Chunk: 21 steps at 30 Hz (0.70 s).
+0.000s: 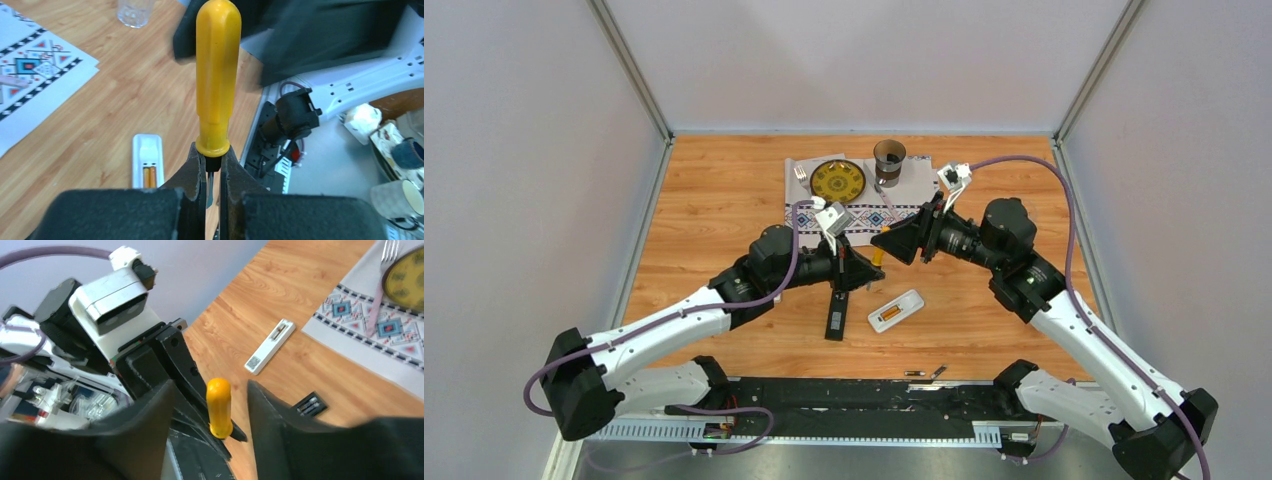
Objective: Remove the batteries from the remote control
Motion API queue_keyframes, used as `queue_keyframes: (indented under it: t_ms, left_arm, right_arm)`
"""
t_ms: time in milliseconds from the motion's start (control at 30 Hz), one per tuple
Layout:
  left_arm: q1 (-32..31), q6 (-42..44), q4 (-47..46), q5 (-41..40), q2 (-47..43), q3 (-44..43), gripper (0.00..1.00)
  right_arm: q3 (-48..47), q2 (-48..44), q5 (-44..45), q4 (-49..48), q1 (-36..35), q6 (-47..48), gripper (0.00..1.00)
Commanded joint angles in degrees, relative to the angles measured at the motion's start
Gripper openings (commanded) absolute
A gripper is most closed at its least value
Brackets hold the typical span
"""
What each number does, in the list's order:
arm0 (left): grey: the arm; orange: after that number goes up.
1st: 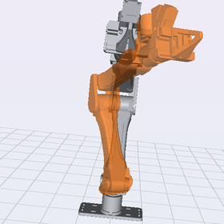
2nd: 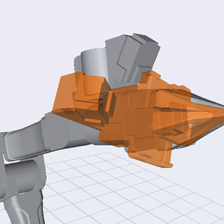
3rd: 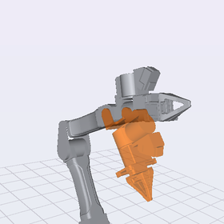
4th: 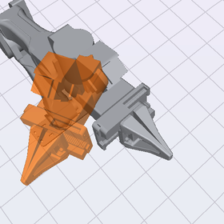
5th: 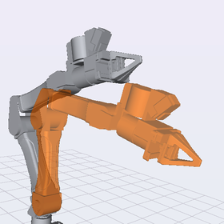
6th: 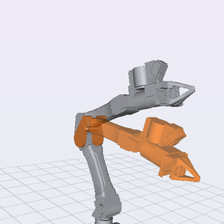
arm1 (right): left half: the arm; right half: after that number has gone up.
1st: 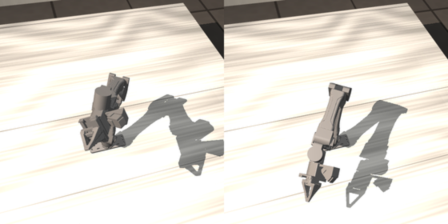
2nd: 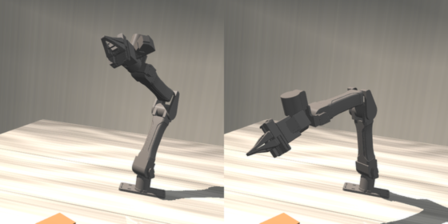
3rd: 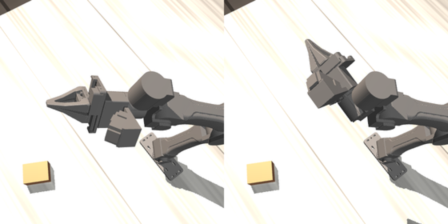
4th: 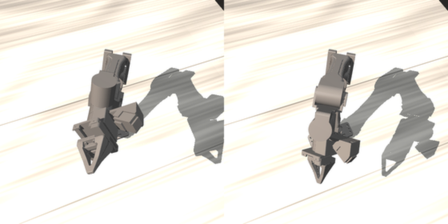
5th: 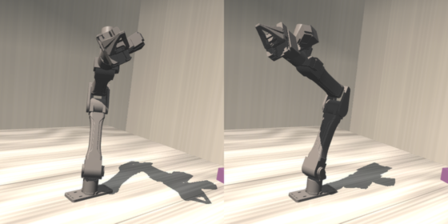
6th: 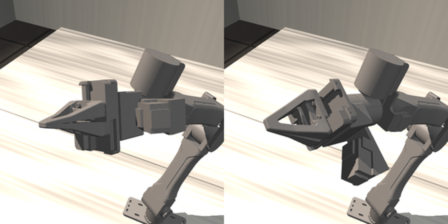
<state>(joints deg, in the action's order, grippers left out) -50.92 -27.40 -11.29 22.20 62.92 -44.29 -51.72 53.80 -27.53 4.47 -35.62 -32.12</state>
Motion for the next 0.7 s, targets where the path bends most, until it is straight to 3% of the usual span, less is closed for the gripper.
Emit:
queue_keyframes:
  t_ms: [0,67,100,433,500,533,667]
  left_arm:
    - [0.29,5.68,5.56,-4.44,-3.93,-2.37,0.0]
    - [0.29,7.09,8.91,-6.37,-4.9,-3.43,0.0]
    - [0.29,8.31,9.79,-6.72,-5.78,-3.78,0.0]
    - [0.11,15.79,20.51,-13.23,-11.14,-8.87,0.0]
    - [0.11,17.02,21.48,-13.84,-12.02,-9.41,0.0]
    - [0.11,17.37,21.92,-14.02,-12.29,-9.84,0.0]
    - [0.11,18.61,23.15,-13.41,-12.73,-10.9,0.0]
  right_arm:
    - [-5.74,-0.36,-1.74,-2.27,-0.42,-2.95,0.73]
    - [-6.72,-0.36,-1.48,-2.27,-0.42,-3.74,0.94]
    - [-7.33,-0.28,-1.3,-2.27,-0.42,-3.91,1.0]
    - [-8.65,2.8,-5.25,-8.94,-0.42,-7.08,1.0]
    - [-8.74,4.38,-7.35,-10.35,-0.51,-8.13,0.95]
    - [-8.83,4.73,-7.8,-11.4,-0.51,-8.4,0.85]
    - [-9.53,7.1,-9.65,-13.26,-0.86,-9.54,0.68]
